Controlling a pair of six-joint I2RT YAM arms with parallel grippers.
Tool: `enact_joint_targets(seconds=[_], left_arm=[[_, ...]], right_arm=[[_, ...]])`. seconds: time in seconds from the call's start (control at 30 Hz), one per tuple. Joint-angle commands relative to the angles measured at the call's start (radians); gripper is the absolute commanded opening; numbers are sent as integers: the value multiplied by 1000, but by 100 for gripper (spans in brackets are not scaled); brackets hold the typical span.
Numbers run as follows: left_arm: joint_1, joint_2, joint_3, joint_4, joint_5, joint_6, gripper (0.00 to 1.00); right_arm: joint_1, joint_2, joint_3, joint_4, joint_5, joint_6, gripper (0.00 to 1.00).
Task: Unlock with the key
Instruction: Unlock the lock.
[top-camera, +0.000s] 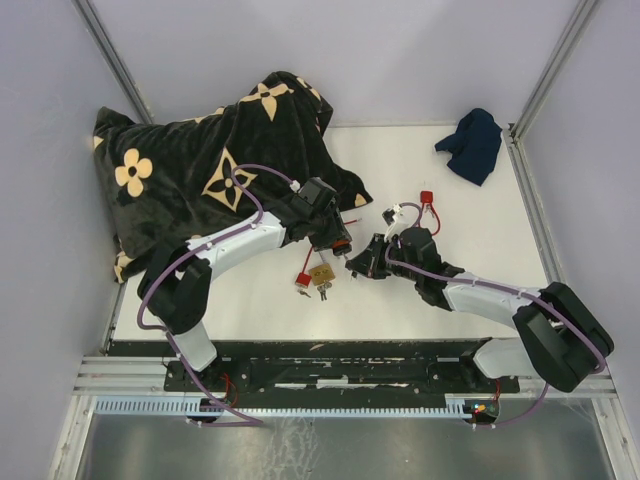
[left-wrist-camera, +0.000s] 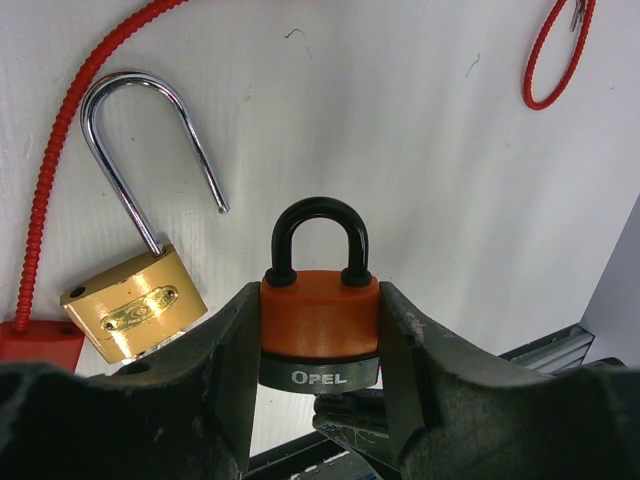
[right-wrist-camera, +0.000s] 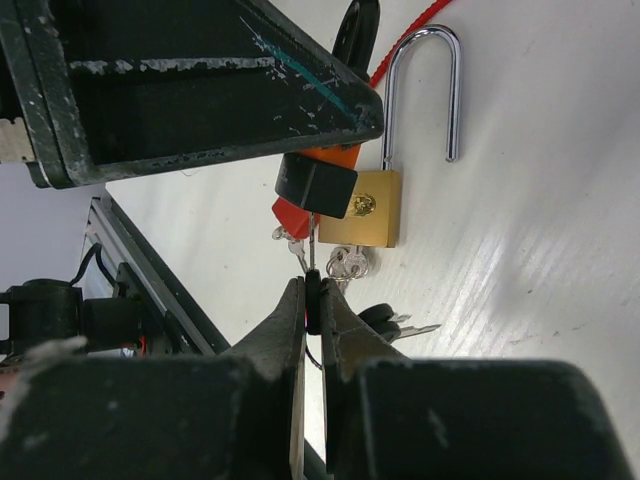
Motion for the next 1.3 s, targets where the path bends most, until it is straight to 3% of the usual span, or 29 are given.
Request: enact_joint_targets(seconds=[0.0,0.33,0.77,1.27], left_arm=[[0,-63,6,57,7,-42,12],[-2,-85,-27,84,2,-74,11],[-54,-158,-167,258,-30,-278,10],[-126,-228,-232,291,-18,-296,5]], right_arm=[[4,12,27,80,22,22,2],[4,5,7,90,82,79,2],[4,46,-18,243,75,166,2],[-29,78,14,297,58,127,2]])
